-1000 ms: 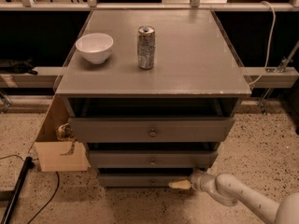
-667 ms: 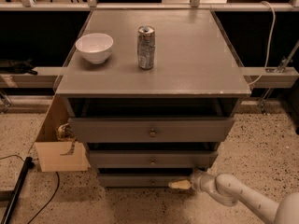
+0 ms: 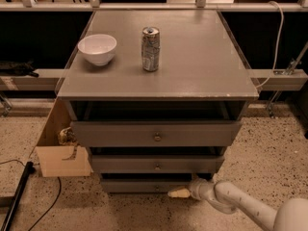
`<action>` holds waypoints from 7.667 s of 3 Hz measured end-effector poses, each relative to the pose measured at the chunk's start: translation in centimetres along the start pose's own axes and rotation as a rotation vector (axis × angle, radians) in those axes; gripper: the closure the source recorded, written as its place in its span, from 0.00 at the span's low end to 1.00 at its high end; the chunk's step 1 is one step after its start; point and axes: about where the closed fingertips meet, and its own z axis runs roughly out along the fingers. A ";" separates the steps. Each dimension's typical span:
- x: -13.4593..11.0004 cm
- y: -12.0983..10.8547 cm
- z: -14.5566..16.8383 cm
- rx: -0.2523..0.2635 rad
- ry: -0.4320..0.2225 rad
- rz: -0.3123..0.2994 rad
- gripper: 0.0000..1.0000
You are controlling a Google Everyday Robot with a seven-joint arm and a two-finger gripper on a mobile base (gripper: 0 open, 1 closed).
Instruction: Open bottom drawer
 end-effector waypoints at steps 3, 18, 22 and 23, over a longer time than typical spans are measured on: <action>1.5 1.0 1.4 -0.027 0.074 0.018 0.00; 2.3 3.0 -3.2 -0.044 0.087 0.046 1.00; 3.8 2.2 -5.3 -0.016 0.077 0.081 0.84; 3.8 2.2 -5.3 -0.016 0.077 0.081 1.00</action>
Offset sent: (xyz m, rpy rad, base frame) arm -0.0113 0.0127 -0.0544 -0.0590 0.1277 0.0447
